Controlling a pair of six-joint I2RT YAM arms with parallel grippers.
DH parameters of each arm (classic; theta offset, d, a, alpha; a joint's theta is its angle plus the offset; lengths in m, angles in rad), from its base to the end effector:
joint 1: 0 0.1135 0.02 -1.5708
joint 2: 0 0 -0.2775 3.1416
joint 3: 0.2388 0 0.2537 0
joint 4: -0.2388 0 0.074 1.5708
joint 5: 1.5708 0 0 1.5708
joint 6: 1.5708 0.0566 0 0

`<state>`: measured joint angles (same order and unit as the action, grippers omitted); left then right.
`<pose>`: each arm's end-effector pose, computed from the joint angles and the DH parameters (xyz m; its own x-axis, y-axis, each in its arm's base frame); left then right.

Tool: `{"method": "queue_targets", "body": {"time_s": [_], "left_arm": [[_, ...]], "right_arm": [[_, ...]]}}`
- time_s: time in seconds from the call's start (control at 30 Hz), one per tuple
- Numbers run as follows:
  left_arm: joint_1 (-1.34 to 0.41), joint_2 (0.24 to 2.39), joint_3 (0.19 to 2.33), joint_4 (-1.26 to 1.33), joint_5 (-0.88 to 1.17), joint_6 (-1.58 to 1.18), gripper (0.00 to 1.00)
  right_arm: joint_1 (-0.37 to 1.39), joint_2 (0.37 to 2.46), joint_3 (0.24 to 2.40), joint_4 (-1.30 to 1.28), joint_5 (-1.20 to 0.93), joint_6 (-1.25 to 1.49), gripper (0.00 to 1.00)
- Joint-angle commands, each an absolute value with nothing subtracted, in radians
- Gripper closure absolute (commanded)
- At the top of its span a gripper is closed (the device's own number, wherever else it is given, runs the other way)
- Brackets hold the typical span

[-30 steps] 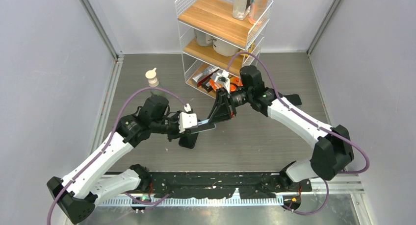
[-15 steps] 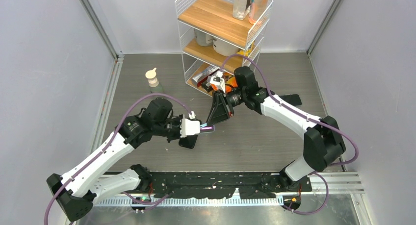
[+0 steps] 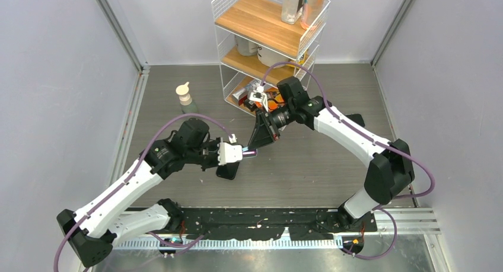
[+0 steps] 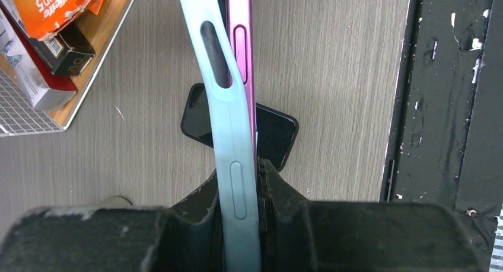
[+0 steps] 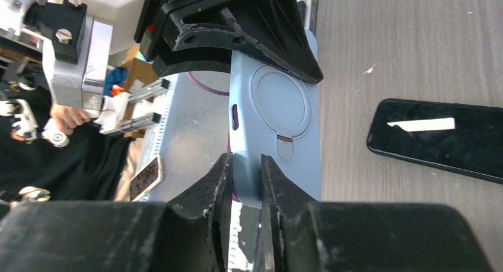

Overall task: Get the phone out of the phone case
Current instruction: Remove the phone case from the phone.

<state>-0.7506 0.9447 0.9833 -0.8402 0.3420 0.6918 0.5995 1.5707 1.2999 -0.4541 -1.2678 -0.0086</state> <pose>0.1260 -0.1434 0.3164 0.1141 0.7154 -0.6894 0.9614 0.0954 0.2582 0.2515 0.2373 0.3226 -0.5409 -0.3727 -0.7540 -0.7629 -0.1600 0.6264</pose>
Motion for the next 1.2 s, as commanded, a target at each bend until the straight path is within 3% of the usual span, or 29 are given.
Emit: {"method": "queue_targets", "body": {"time_s": [0.0, 0.13, 0.4, 0.5, 0.93, 1.07, 1.17], "left_arm": [[-0.781, 0.907, 1.001, -0.755, 0.461, 0.731, 1.00], [-0.769, 0.895, 0.987, -0.736, 0.463, 0.708, 1.00], [-0.669, 0.870, 0.980, -0.685, 0.584, 0.623, 1.00], [-0.599, 0.861, 0.997, -0.654, 0.715, 0.535, 1.00], [-0.555, 0.874, 0.978, -0.447, 0.923, 0.222, 1.00], [-0.554, 0.875, 0.959, -0.406, 0.940, 0.186, 1.00], [-0.555, 0.877, 0.950, -0.394, 0.943, 0.177, 1.00]], "right_arm": [[0.584, 1.523, 1.372, -0.532, -0.971, -0.164, 0.79], [0.584, 1.447, 1.378, -0.581, -0.943, -0.233, 0.48], [0.584, 1.253, 1.370, -0.652, -0.897, -0.372, 0.18], [0.584, 1.189, 1.338, -0.660, -0.889, -0.409, 0.14], [0.646, 1.225, 1.307, -0.667, -0.947, -0.466, 0.19], [0.655, 1.245, 1.321, -0.666, -0.960, -0.467, 0.29], [0.663, 1.252, 1.326, -0.666, -0.969, -0.467, 0.44]]}}
